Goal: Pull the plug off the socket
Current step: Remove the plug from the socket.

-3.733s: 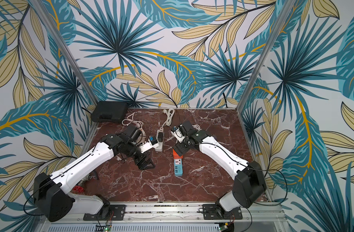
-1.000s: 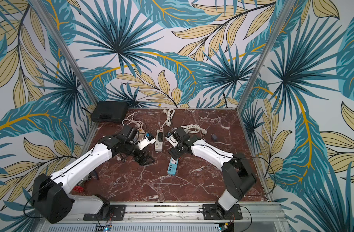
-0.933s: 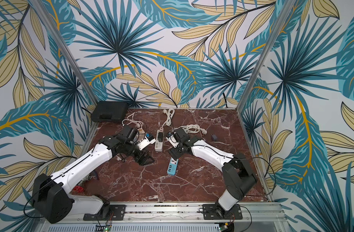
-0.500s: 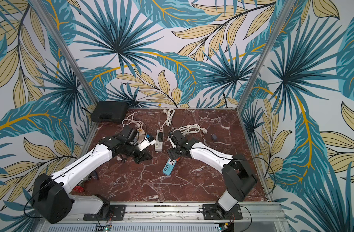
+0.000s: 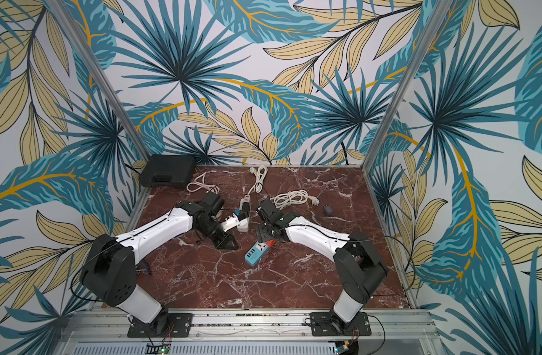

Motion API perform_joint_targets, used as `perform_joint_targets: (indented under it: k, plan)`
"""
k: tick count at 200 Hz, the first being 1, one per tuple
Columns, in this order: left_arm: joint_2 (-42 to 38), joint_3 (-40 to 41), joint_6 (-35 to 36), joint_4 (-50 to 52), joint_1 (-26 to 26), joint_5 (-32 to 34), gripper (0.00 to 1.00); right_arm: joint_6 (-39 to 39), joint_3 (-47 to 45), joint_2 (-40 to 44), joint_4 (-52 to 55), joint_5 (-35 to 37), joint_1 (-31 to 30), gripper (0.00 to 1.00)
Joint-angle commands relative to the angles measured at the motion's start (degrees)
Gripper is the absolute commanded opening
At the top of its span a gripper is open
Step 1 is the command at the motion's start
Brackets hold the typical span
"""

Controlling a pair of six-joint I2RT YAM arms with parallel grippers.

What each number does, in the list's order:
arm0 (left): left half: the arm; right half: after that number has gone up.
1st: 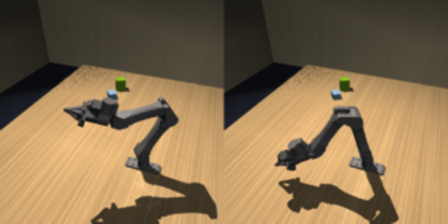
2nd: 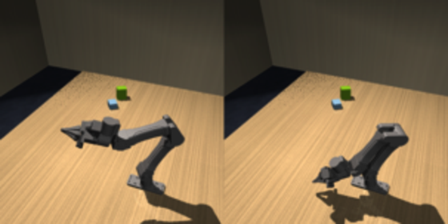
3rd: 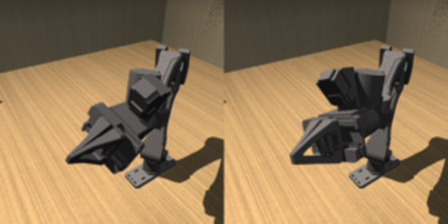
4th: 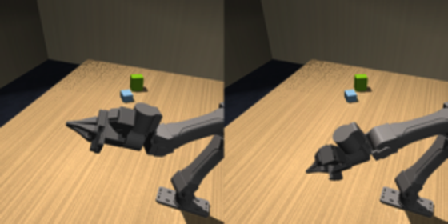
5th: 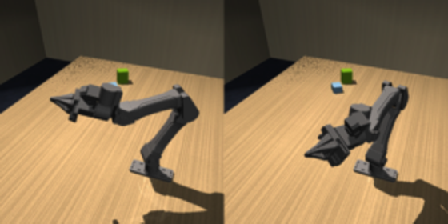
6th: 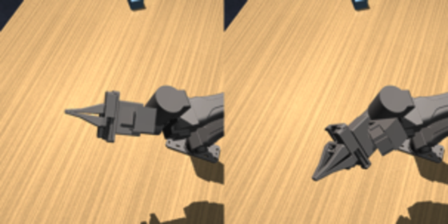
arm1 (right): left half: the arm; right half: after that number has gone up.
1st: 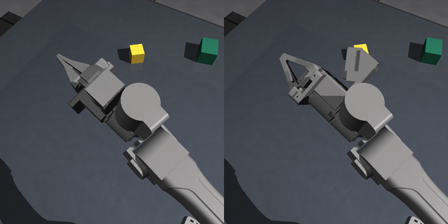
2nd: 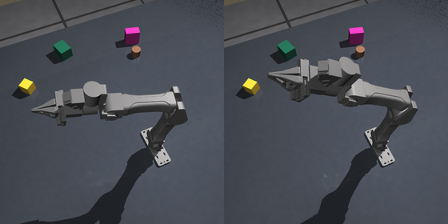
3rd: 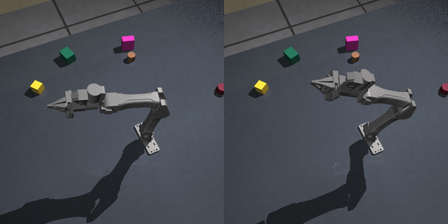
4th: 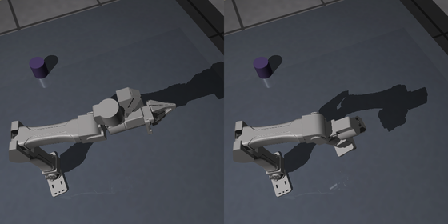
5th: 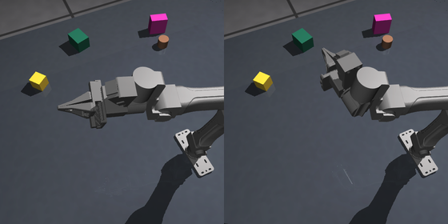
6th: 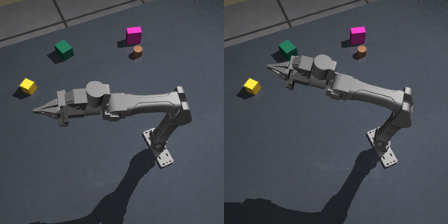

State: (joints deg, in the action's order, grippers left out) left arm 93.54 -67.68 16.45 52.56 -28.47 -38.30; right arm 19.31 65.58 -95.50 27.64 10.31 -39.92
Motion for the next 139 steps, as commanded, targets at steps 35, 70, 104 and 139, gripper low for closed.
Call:
perform_joint_targets:
  k: [35, 70, 104, 139]
  plan:
    - [3.6, -0.8, -2.1, -2.0, -1.0, -3.8, 0.0, 5.3, 1.8, -1.7, -1.0, 0.6, -1.0, 0.0]
    - [4.8, 0.9, -3.1, -6.3, -1.1, -1.6, 0.0, 6.0, 1.4, -1.8, -1.2, 0.9, -1.5, 0.0]
    - [8.1, 1.2, -4.3, -9.0, -1.4, 0.1, 0.0, 5.9, 1.4, -1.6, -1.0, 1.4, -1.9, 0.0]
    - [9.9, 1.9, -4.8, -9.3, -1.5, 1.4, 0.0, 5.5, 1.8, -1.3, -0.5, 2.0, -2.0, 0.0]
